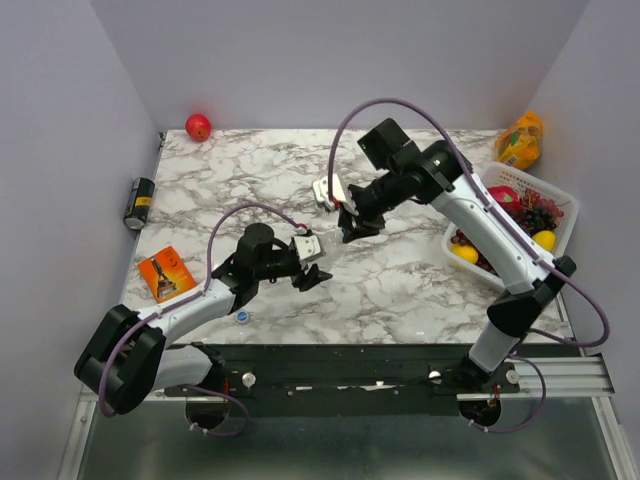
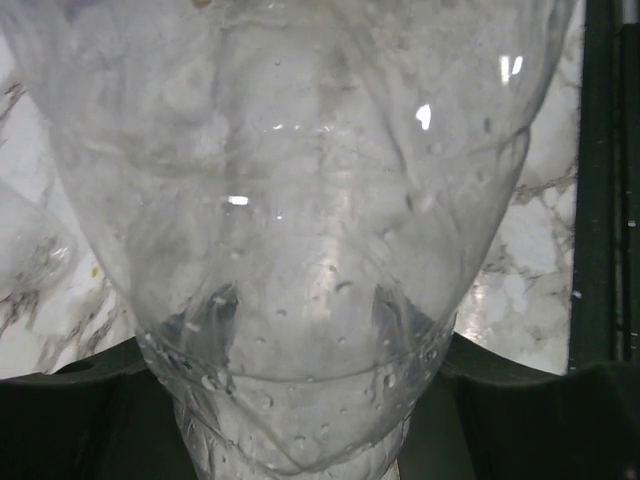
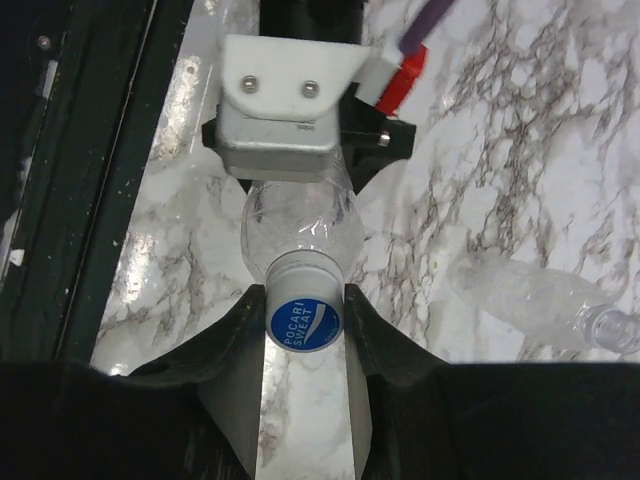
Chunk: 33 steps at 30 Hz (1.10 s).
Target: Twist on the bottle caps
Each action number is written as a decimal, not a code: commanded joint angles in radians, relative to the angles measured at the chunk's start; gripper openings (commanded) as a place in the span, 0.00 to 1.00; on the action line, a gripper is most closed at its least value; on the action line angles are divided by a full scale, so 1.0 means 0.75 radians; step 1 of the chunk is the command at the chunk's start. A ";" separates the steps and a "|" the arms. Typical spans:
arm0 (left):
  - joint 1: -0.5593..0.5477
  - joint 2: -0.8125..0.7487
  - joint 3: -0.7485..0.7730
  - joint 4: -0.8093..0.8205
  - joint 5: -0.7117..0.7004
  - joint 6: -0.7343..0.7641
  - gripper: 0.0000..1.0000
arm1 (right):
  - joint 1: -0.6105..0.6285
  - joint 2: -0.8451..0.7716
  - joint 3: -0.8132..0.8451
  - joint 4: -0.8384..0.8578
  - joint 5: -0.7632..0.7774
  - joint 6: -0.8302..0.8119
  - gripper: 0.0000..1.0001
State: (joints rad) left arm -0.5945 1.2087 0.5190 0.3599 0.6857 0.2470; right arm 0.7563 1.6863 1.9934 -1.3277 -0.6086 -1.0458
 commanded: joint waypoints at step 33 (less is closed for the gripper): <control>-0.150 -0.223 0.302 -0.817 -0.271 0.423 0.00 | -0.491 -0.264 -0.237 0.193 -0.517 0.015 0.65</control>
State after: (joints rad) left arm -0.7902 1.0168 0.6510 -0.0227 0.1101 0.6720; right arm 0.3260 1.7618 2.1548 -1.2476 -1.1595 -0.4774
